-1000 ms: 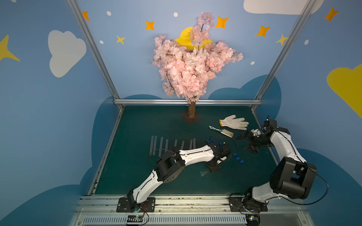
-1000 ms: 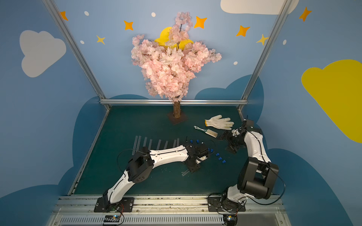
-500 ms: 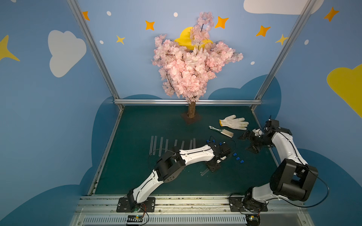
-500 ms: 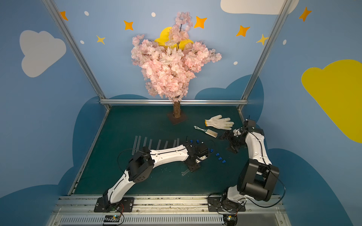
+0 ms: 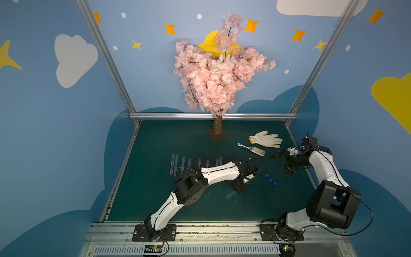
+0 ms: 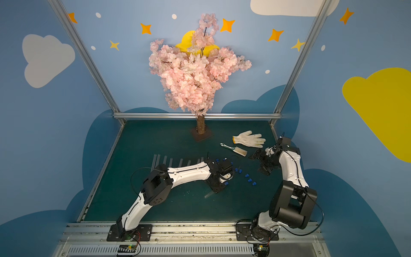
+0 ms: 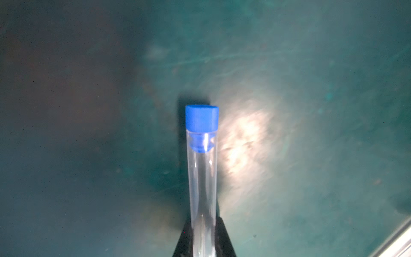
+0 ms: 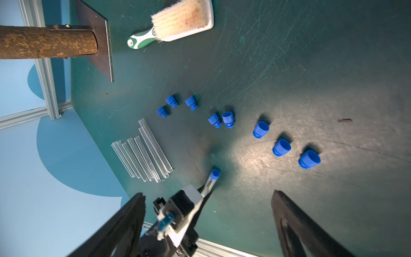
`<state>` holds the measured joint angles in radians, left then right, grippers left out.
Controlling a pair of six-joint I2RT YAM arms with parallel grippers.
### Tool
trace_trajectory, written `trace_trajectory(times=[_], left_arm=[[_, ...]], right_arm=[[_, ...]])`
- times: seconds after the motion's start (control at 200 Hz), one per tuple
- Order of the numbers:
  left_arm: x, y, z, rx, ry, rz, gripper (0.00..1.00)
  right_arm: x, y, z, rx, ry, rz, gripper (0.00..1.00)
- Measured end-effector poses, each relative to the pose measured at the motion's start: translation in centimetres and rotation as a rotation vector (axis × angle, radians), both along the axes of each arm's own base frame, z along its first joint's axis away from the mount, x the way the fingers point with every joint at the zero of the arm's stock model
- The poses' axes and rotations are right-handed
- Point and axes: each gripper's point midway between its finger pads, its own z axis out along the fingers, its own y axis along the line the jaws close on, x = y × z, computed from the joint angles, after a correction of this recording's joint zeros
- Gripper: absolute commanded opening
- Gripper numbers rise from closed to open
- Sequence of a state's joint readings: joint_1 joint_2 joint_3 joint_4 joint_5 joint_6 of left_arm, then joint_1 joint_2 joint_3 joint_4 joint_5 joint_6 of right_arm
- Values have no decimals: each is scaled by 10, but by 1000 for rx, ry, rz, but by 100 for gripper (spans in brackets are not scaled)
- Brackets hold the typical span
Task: Remove stoppers from test tubes
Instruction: Pick up the test tube at the center of the board, then open the stopper on the test tube.
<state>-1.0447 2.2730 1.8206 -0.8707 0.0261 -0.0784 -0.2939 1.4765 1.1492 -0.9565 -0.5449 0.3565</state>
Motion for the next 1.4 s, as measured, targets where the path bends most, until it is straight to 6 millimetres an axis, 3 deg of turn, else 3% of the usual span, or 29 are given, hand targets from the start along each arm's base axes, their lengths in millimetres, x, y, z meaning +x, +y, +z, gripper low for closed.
trace_trajectory(times=[0.135,0.3,0.516,0.746,0.981,1.216,1.402], left_arm=[[13,25,14,-16,9,72,13],[30,49,59,-106,-38,136,13],[41,75,104,-203,-94,183,13],[51,103,117,-235,-98,245,13],[64,120,135,-291,-120,296,14],[65,131,133,-301,-114,319,14],[66,134,129,-295,-111,322,14]], right_arm=[[1,4,0,23,-11,6,89],[6,16,-1,82,-16,39,89],[13,57,-4,153,-10,163,87],[37,127,24,271,-124,396,84],[38,198,36,402,-163,622,76],[32,243,43,484,-169,755,70],[28,264,46,518,-165,824,64]])
